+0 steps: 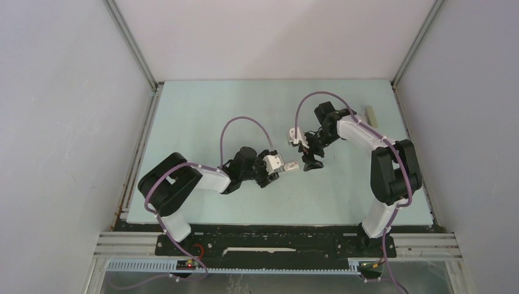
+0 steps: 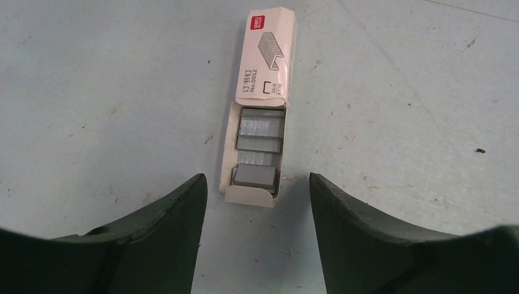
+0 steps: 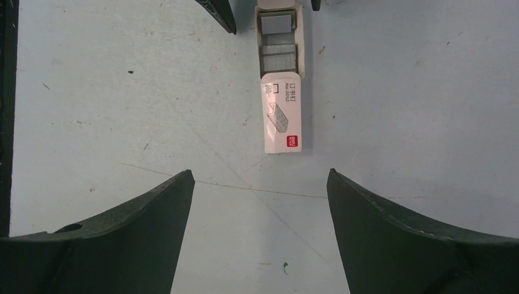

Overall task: Unload the staples from the stapler
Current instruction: Close the staple box at the center of the board.

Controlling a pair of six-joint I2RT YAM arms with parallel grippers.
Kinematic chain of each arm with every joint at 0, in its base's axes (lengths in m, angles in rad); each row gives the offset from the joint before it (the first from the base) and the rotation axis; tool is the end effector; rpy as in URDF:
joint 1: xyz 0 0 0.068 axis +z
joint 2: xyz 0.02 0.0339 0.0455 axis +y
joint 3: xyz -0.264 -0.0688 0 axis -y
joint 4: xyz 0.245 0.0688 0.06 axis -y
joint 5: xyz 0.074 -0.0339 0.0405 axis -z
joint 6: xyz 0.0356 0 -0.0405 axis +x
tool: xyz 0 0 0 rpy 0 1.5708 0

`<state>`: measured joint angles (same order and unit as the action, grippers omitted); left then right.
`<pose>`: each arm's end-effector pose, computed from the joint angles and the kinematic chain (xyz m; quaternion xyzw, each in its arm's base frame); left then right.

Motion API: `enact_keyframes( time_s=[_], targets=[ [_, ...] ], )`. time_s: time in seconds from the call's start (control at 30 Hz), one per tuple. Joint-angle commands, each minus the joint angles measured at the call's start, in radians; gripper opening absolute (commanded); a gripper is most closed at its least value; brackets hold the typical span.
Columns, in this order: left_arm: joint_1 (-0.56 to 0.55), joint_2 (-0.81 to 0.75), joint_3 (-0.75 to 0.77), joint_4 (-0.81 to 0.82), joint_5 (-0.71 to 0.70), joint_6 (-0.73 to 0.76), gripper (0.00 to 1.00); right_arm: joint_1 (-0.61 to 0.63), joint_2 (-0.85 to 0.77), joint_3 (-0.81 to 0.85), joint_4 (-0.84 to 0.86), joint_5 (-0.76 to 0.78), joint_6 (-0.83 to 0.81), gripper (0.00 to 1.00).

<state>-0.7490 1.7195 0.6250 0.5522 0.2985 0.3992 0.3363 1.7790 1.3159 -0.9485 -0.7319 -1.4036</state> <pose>0.2252 -0.2237 0.1286 0.5290 0.6832 -0.2121 0.4565 0.3098 0.1335 0.2168 -0.7298 0.5785 0.2693 0.2454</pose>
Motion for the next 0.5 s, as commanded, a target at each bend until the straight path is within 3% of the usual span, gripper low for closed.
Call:
enact_keyframes(
  time_s=[0.0,0.27,0.47],
  targets=[
    [-0.007,0.004,-0.021,0.057,0.023,0.022,0.66,0.016,0.006,-0.003,0.021,0.011,-0.047,0.89],
    [-0.005,0.024,-0.018,0.074,0.039,0.011,0.62,0.026,0.033,-0.001,0.042,0.011,-0.042,0.89],
    [-0.003,0.051,-0.019,0.103,0.06,-0.013,0.5,0.028,0.042,-0.004,0.068,0.011,-0.033,0.88]
  ],
)
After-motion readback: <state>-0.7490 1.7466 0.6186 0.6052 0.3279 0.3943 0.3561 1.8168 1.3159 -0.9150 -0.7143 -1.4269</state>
